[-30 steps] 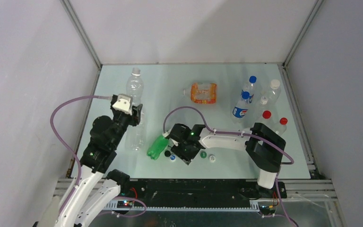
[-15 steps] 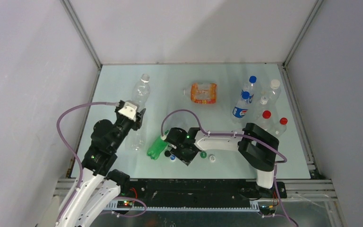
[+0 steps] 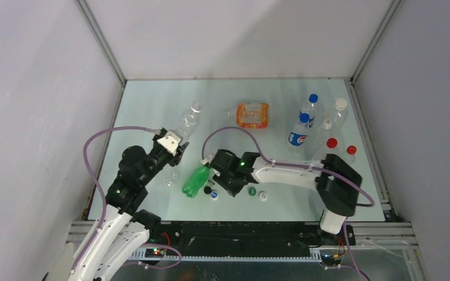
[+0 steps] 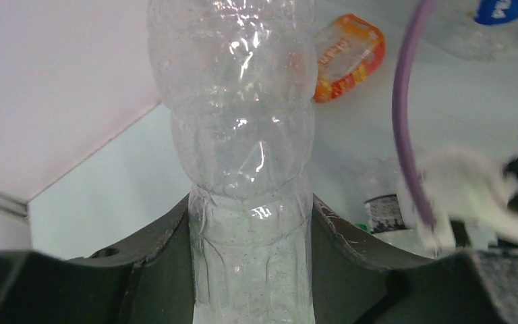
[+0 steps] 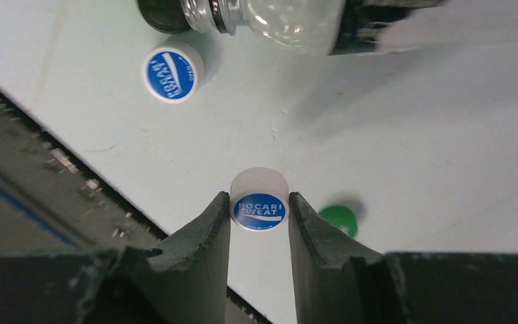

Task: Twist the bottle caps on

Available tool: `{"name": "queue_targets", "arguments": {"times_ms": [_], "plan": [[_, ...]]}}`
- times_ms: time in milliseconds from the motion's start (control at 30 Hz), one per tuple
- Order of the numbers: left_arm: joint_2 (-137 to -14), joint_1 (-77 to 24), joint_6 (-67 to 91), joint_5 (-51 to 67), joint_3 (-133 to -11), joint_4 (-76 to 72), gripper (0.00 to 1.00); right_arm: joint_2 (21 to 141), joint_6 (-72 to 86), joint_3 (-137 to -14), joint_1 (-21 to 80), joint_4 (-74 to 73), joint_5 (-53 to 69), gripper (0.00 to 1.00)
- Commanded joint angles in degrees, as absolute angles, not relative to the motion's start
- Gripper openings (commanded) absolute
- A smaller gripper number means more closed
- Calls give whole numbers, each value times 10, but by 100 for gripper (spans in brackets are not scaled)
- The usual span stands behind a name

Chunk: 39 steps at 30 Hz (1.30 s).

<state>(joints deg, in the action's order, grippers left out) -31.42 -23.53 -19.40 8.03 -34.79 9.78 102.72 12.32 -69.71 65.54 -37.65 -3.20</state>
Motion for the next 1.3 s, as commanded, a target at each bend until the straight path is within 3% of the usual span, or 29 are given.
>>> {"name": "queue_targets", "arguments": {"times_ms": [0,333,533,933,1267], "plan": [[-336,-233,-215,169,-356,99,22,892,91,-706,625,-364,2,20],[-373,-232,-265,372,-362,98,22,633,30,-649,463,-294,236,14],[-412,-233,-329,494,-409,192,24,559,-8,-650,389,-274,331,12],[-477,-262,-408,543,-508,333,23,556,-119,-652,372,-205,466,11],[-483,-277,-432,529,-538,374,22,581,-175,-666,389,-205,491,11]]}}
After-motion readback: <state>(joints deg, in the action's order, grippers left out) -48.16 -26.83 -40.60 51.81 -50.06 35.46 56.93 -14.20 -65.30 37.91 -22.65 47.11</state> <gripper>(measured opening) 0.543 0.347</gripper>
